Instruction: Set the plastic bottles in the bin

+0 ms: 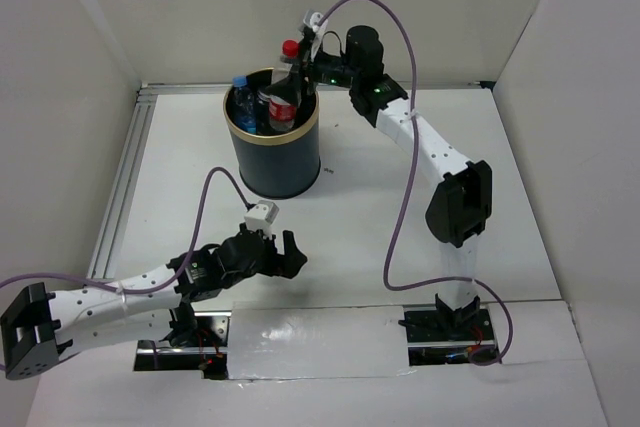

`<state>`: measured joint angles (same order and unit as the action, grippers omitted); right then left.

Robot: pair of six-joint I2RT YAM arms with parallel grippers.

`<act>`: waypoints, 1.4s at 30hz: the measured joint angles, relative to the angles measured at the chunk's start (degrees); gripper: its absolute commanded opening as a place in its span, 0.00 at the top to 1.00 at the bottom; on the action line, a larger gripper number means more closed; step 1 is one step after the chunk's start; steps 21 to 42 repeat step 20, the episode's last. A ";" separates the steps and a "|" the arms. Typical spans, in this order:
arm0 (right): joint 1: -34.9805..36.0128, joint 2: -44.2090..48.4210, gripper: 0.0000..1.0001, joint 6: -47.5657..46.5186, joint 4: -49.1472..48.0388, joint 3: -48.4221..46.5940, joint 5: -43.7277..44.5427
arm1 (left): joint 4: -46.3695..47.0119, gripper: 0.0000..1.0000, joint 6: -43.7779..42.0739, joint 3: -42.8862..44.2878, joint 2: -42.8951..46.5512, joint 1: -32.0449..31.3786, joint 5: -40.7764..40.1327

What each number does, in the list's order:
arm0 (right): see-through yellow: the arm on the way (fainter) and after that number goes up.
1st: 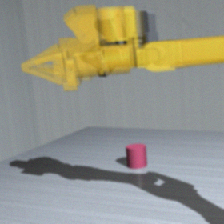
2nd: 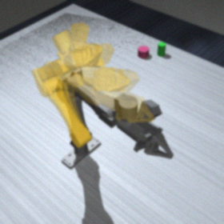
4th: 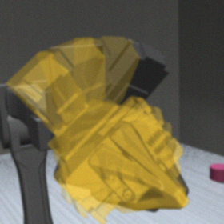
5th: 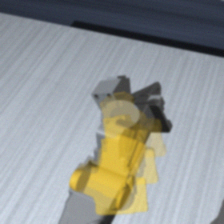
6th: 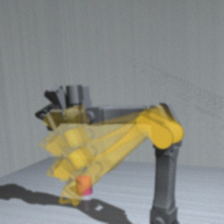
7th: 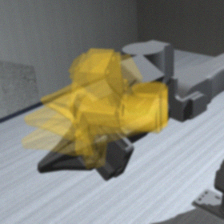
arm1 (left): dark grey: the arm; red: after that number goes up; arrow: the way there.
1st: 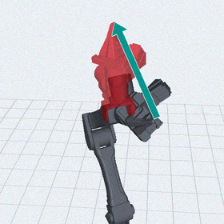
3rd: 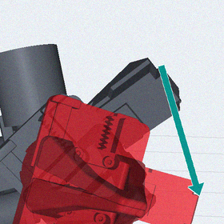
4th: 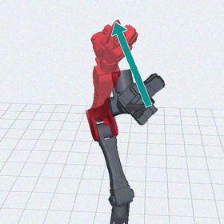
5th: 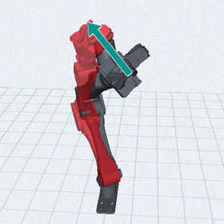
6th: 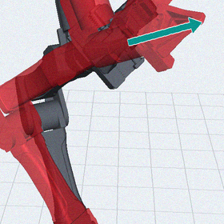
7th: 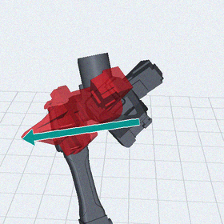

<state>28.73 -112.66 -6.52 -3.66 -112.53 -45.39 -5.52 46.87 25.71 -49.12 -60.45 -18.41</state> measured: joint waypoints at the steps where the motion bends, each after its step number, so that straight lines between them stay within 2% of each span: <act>1: 0.00 -0.85 0.00 0.28 0.59 -0.52 1.18 | 0.00 0.01 -0.02 0.00 0.00 -0.02 -0.02; 6: -2.29 -1.20 0.00 2.93 8.35 -4.13 7.87 | 0.02 0.01 -0.55 0.02 0.00 -0.28 -0.24; 10: -10.34 1.22 0.00 5.03 15.41 -7.30 12.74 | 0.33 0.01 -1.92 1.01 -1.40 -0.35 -0.44; 14: -21.99 9.88 0.00 6.75 21.68 1.57 22.32 | 0.96 0.01 -3.58 3.76 -4.09 -0.37 -0.70; 17: -27.50 18.38 0.00 7.06 24.68 13.51 31.17 | 1.97 0.01 -4.92 5.88 -5.90 -0.37 -0.87; 20: -29.11 29.90 0.00 6.16 24.02 31.78 35.87 | 2.67 0.01 -6.23 8.46 -8.41 -0.26 -0.87; 42: -29.11 29.90 0.00 6.16 24.02 31.78 35.87 | 2.67 0.01 -6.23 8.46 -8.41 -0.26 -0.87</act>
